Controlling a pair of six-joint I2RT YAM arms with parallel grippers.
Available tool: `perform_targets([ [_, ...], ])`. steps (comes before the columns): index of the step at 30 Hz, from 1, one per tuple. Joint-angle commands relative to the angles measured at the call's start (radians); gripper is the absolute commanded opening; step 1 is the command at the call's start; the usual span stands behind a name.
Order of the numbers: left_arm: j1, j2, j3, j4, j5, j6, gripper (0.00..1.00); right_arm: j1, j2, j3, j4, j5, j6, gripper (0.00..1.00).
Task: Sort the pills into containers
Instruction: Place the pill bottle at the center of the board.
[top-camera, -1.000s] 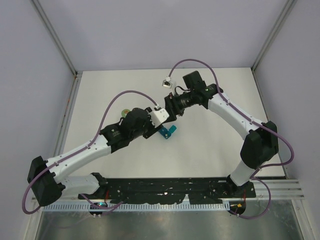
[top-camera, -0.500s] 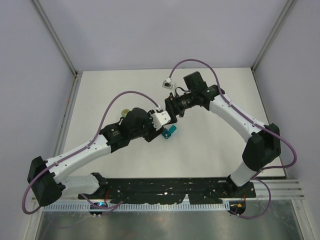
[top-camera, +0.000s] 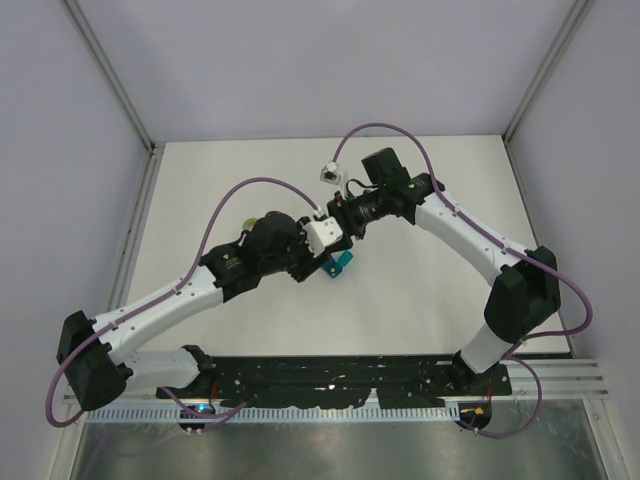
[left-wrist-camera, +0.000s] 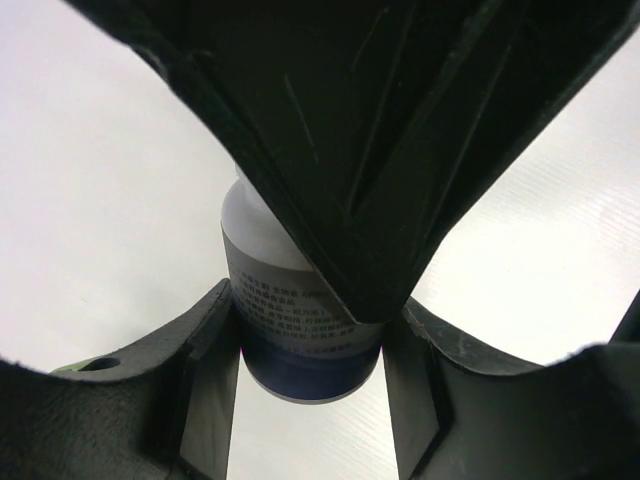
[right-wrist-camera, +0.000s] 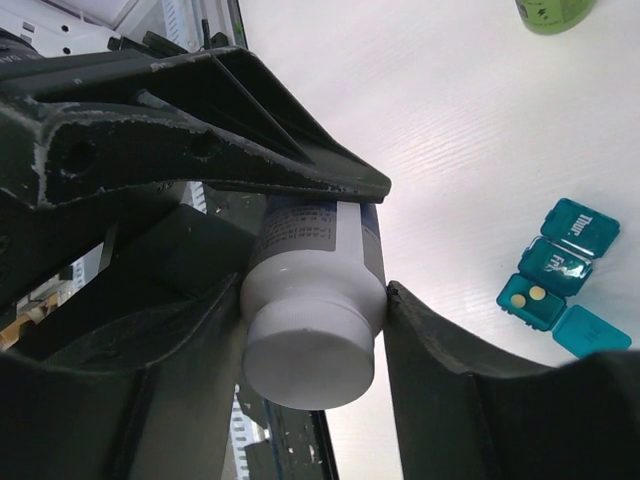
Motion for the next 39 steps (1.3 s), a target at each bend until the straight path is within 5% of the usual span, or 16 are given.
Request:
perform_targets([
  [1,0.006,-0.007,0.038,0.039,0.025,-0.010,0.00,0.009,-0.020,0.009,0.041,-0.016,-0.002,0.46],
  [5,0.010,-0.010,0.035,0.042,0.025,-0.017,0.02,0.004,-0.018,0.009,0.026,0.030,-0.011,0.23],
  [9,0.042,-0.010,0.035,0.039,0.060,-0.038,0.43,-0.028,-0.029,0.012,0.007,0.077,-0.019,0.17],
  [15,0.101,-0.024,0.031,0.031,0.134,-0.066,0.76,-0.114,-0.058,0.030,-0.029,0.126,-0.031,0.07],
  [22,0.137,-0.077,0.022,0.009,0.161,-0.041,0.89,-0.208,-0.041,0.076,-0.109,0.315,-0.080,0.06],
  [26,0.182,-0.114,0.016,-0.024,0.169,-0.027,0.91,-0.255,0.023,0.167,-0.180,0.509,-0.156,0.06],
  [39,0.260,-0.195,-0.044,-0.086,0.241,0.019,0.91,-0.401,0.288,0.330,-0.253,0.752,-0.229,0.09],
])
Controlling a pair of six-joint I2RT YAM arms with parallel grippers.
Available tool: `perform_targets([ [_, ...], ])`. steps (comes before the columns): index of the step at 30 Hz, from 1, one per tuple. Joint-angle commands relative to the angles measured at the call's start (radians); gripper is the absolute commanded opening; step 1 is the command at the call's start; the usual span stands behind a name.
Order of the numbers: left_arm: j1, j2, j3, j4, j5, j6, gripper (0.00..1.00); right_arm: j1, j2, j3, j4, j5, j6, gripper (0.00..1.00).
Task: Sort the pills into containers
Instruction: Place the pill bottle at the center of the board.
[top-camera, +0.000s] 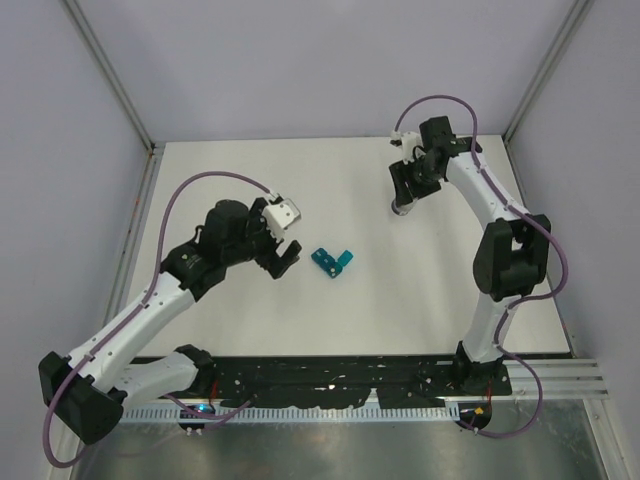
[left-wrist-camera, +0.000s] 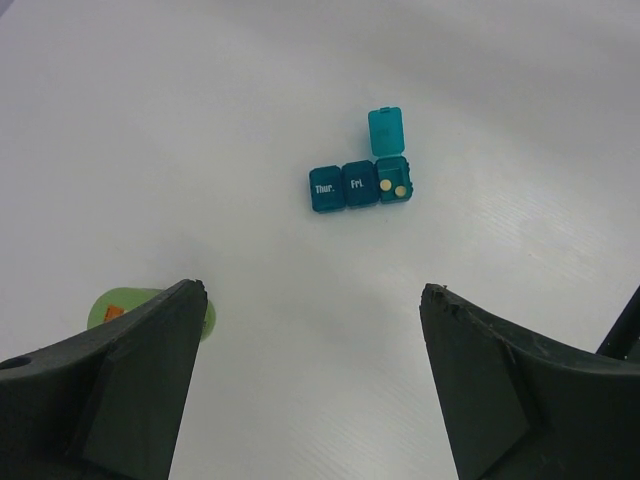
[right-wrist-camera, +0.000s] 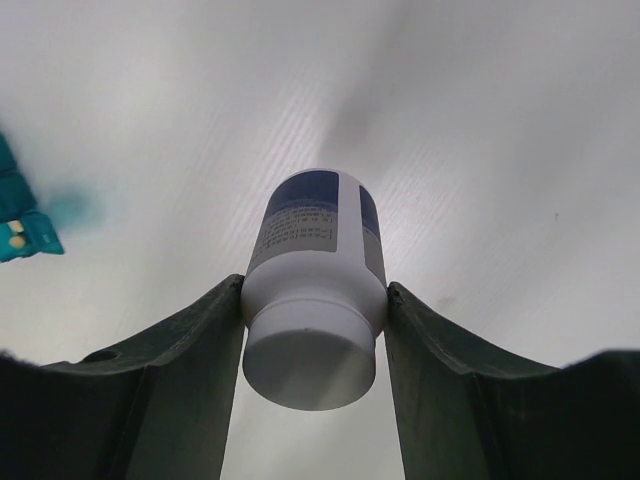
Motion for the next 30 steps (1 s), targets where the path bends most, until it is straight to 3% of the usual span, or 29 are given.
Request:
perform_targets([
  [1,0.009,-0.047,-0.024,-0.014,0.060,0.027,0.91,-0.025,0.070,0.088,-0.029,0.099,-0.034,0.09],
  [10,0.011,-0.073,-0.047,-0.027,0.083,0.039,0.90,-0.051,0.210,0.146,-0.046,0.152,-0.066,0.18],
  [18,0.011,-0.071,-0.053,-0.029,0.102,0.042,0.90,-0.060,0.256,0.143,-0.048,0.138,-0.080,0.32],
  [23,0.009,-0.062,-0.053,-0.031,0.108,0.044,0.90,-0.060,0.253,0.128,-0.034,0.140,-0.078,0.56],
  [30,0.009,-0.019,-0.041,-0.055,0.142,0.072,0.92,-0.060,0.204,0.108,-0.017,0.138,-0.080,0.76],
])
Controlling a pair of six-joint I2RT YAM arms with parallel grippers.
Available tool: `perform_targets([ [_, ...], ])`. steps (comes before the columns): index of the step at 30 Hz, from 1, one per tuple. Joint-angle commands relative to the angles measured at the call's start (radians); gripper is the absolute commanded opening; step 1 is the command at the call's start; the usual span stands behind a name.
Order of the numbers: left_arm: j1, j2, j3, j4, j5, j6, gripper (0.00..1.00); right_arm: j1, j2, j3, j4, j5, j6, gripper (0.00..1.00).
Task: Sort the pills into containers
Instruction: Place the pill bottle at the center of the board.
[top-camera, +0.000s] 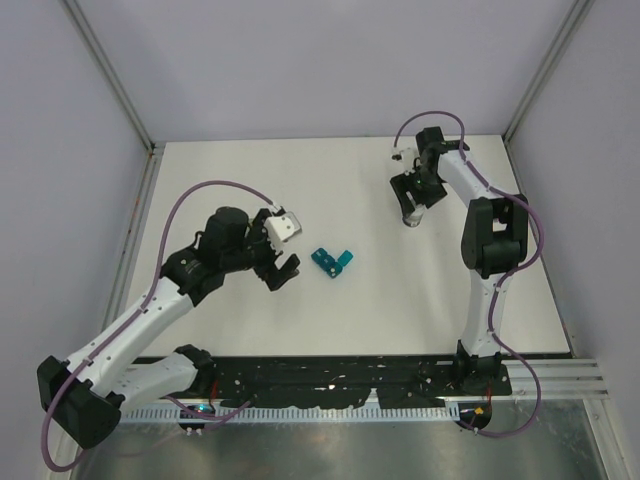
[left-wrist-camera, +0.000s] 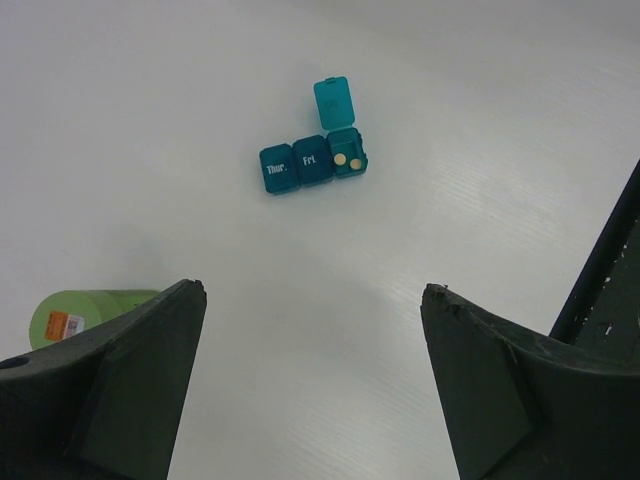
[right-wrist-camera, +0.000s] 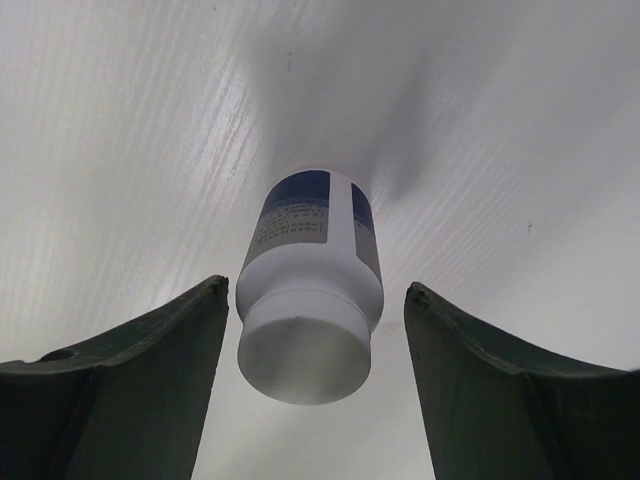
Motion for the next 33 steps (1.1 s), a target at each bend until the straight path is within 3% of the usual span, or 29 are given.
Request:
perform_targets([
  [1,0.004,0.037,0.014,-0.014,0.055,0.043,0.92,-0.004,-0.064,0.007,0.027,-0.002,-0.009,0.78],
  [6,0.004,0.113,0.047,-0.048,0.102,0.136,0.94,-0.006,-0.113,0.010,0.026,-0.015,-0.007,0.90],
  [12,0.003,0.254,0.106,-0.054,0.100,0.172,0.94,-0.001,-0.197,-0.027,0.041,-0.029,-0.017,0.95],
  [23,0.007,0.606,0.288,-0.014,-0.001,-0.012,0.94,0.011,-0.399,-0.197,0.057,-0.104,-0.011,1.00],
  [33,0.032,0.850,0.506,-0.097,0.031,-0.146,0.94,0.012,-0.539,-0.285,0.052,-0.147,0.000,1.00],
])
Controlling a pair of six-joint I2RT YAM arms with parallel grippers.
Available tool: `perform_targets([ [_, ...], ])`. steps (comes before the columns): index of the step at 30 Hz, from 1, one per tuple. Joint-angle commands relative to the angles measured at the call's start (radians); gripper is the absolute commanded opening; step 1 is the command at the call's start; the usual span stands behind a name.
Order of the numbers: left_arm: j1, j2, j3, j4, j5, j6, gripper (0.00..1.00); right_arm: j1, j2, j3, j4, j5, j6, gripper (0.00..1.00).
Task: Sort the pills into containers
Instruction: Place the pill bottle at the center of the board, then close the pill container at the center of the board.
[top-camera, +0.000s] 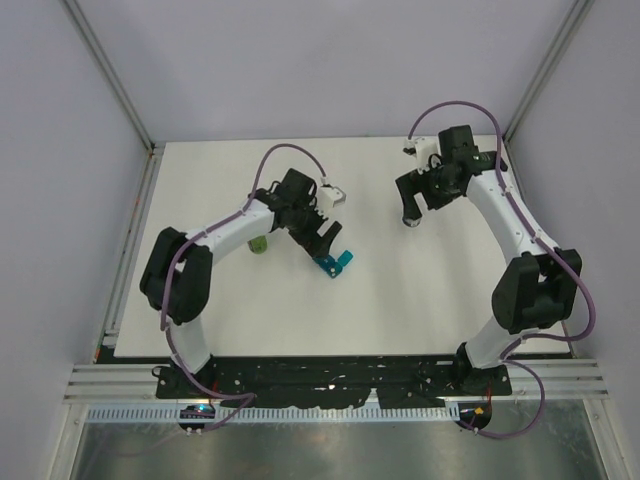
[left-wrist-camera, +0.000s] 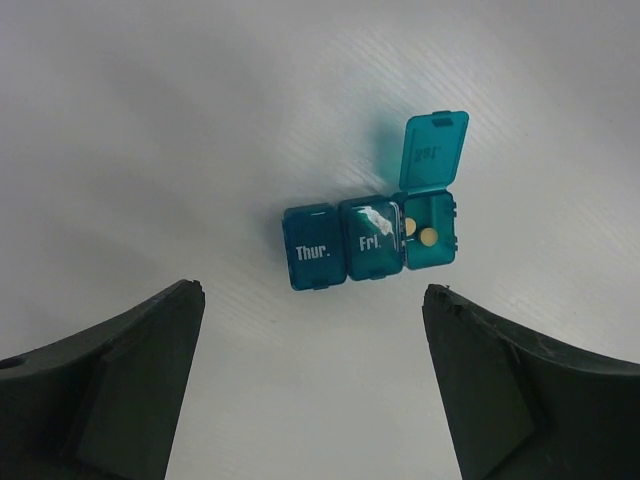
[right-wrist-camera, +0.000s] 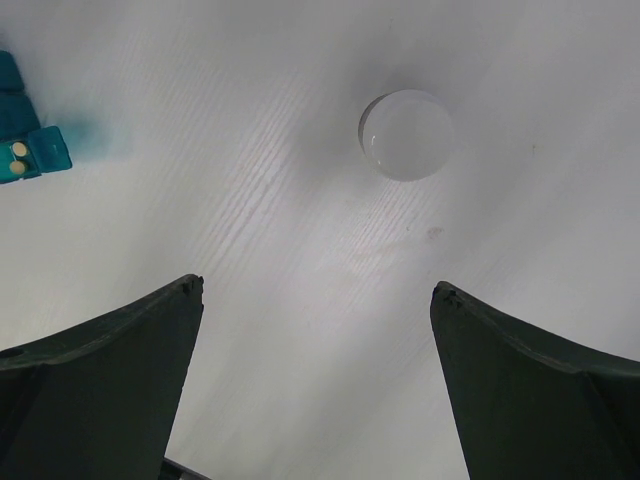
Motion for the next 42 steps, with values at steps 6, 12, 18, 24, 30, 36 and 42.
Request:
perform_targets([
  [6,0.026,0.113,0.112,-0.054,0.064,-0.109,0.94,0.003,-0.125,-0.068,0.016,-0.053,0.009,1.00],
  [12,0.037,0.162,0.103,-0.040,0.139,-0.164,0.94,0.003,-0.145,-0.100,0.016,-0.068,0.014,1.00],
  [18,0.038,0.158,0.058,0.003,0.202,-0.186,0.95,0.003,-0.154,-0.126,0.018,-0.071,0.014,1.00],
  [24,0.038,0.150,0.026,0.014,0.243,-0.186,0.96,0.003,-0.156,-0.148,0.030,-0.079,0.022,1.00],
  [30,0.040,0.104,-0.047,0.034,0.260,-0.186,0.96,0.003,-0.152,-0.163,0.031,-0.079,0.020,1.00],
  [36,0.038,0.064,-0.089,0.044,0.302,-0.180,0.97,0.003,-0.137,-0.171,0.039,-0.094,0.031,1.00],
  [42,0.020,0.031,-0.129,0.071,0.339,-0.151,0.98,0.003,-0.129,-0.191,0.051,-0.091,0.031,0.98],
])
